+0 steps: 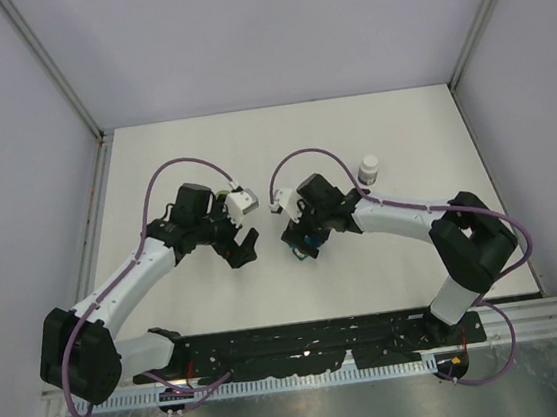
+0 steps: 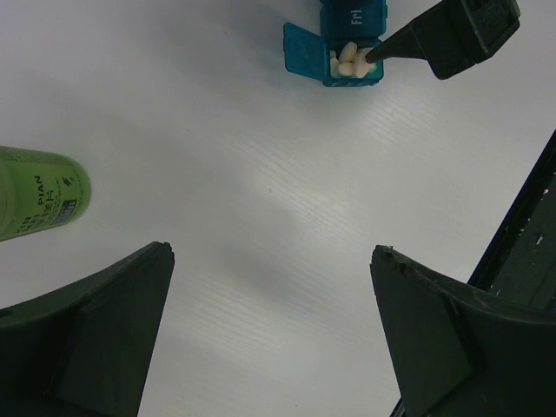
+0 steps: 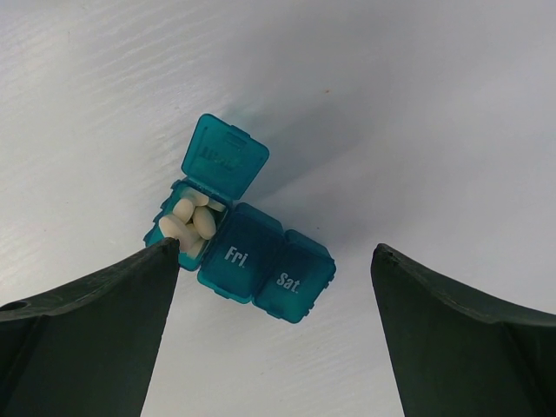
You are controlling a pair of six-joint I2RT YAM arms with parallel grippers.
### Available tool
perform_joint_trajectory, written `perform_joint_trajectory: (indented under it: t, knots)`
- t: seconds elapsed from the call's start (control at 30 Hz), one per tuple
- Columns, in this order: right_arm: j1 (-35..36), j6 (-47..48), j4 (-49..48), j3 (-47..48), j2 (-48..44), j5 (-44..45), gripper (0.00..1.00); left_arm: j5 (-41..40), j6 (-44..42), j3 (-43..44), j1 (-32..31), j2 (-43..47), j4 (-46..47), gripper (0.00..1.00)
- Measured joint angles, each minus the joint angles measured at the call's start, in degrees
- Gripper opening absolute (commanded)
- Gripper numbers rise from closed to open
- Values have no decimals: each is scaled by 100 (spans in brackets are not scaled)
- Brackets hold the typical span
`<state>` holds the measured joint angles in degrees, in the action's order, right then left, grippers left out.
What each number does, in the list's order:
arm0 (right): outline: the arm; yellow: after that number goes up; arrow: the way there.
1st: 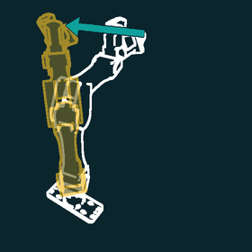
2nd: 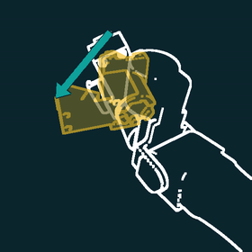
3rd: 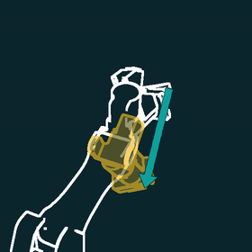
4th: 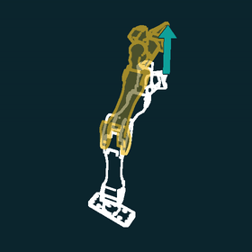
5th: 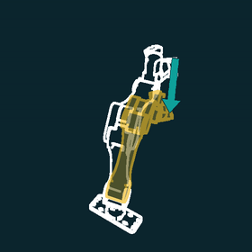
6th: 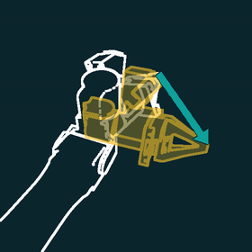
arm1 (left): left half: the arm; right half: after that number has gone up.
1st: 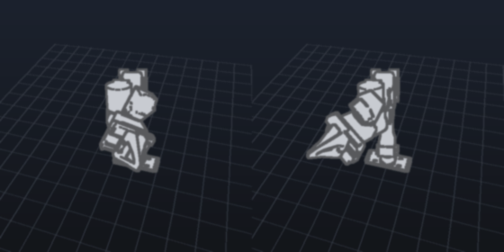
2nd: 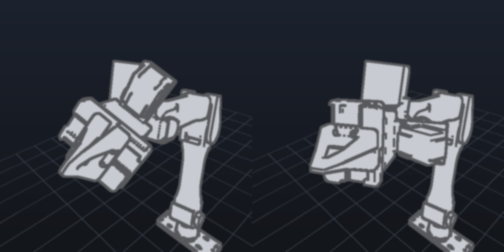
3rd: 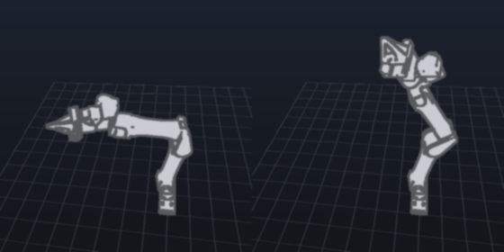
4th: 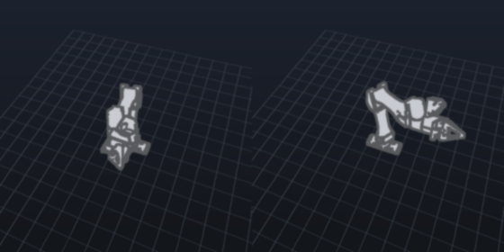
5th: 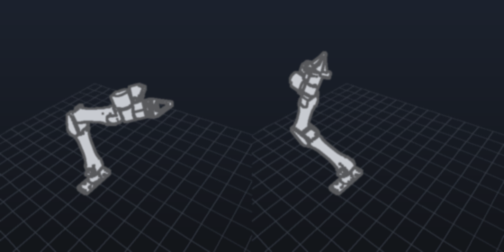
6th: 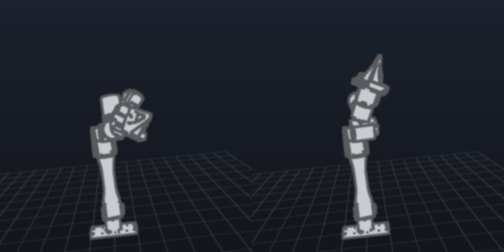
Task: Sort the pills into containers
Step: Adjust the pill container at the center of the board, then pick up the pill container at the center of the board.
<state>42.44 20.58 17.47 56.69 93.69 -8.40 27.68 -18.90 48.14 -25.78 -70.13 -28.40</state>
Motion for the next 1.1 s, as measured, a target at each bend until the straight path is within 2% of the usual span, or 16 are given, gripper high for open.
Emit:
perform_joint_trajectory:
  t: [1.1]
  knots:
    - [63,-2,-81,11,66,498,95,68,4,0,2,-188,81,100]
